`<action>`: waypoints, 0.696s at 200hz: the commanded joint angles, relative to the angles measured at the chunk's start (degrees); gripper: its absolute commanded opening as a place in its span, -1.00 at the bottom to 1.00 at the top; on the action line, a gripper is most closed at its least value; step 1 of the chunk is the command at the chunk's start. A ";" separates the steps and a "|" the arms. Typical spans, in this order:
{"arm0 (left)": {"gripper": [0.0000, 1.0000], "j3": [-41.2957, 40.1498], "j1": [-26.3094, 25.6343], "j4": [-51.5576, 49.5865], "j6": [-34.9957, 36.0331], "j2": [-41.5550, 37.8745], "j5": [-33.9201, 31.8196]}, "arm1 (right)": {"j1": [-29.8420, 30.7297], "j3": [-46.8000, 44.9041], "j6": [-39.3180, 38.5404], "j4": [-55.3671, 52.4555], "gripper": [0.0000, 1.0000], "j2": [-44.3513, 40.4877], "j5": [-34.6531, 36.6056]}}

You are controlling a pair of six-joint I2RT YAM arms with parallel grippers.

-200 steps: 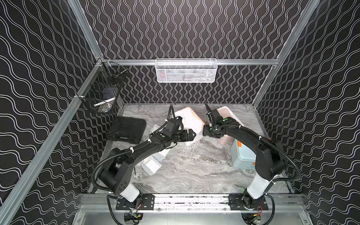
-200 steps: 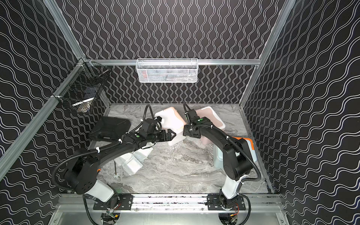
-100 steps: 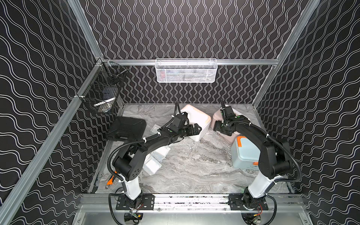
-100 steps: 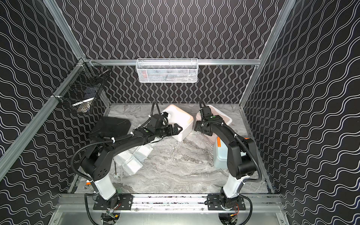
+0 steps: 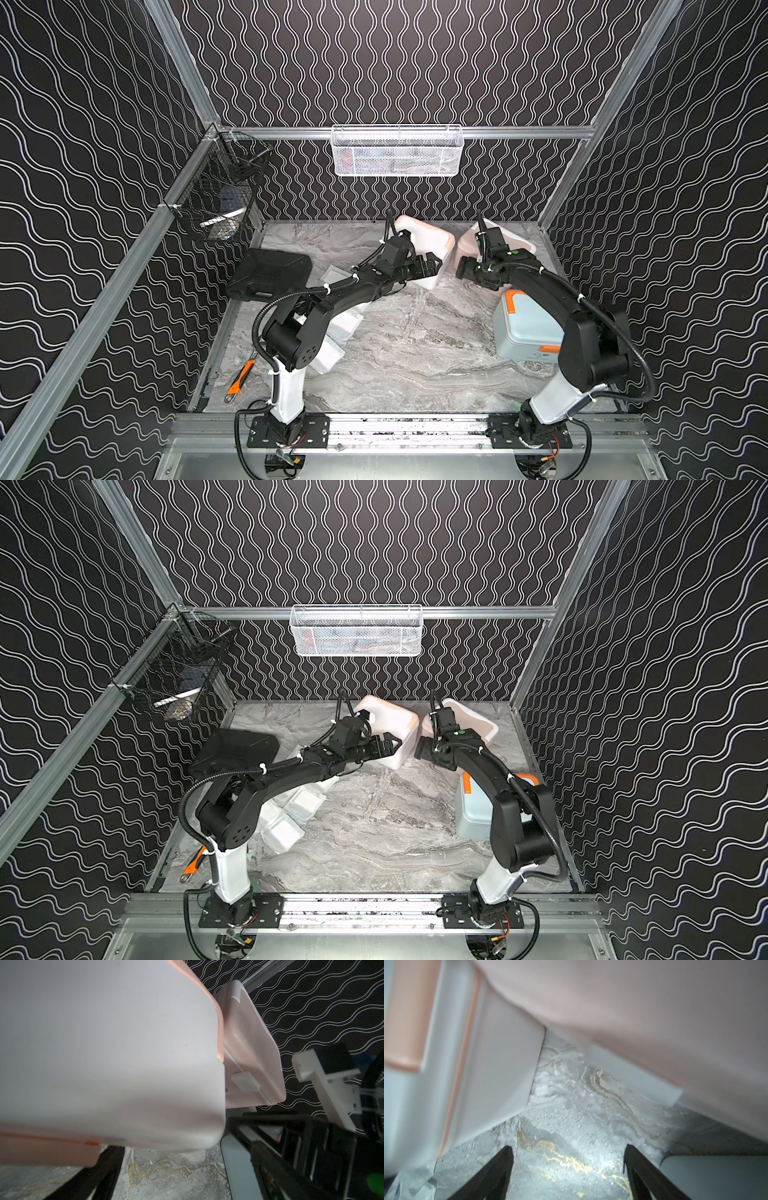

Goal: Open first aid kits and take out gauze
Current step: Move the first aid kit to the center of the board.

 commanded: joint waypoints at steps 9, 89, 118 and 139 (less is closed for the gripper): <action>0.98 -2.94 -0.23 2.91 -0.97 -4.25 -0.05 | 2.25 -6.40 3.40 -3.05 0.89 -7.06 4.93; 0.98 -13.54 -1.05 -4.55 5.49 -23.96 -7.02 | 1.21 -19.48 8.55 -7.62 1.00 -20.69 12.16; 0.98 -17.93 -1.09 -10.12 9.47 -32.69 -11.06 | 0.47 -20.68 8.79 -8.32 1.00 -23.43 14.98; 0.98 -21.91 -1.04 -14.04 11.71 -39.38 -14.58 | -0.14 -20.90 8.53 -8.46 1.00 -25.19 16.91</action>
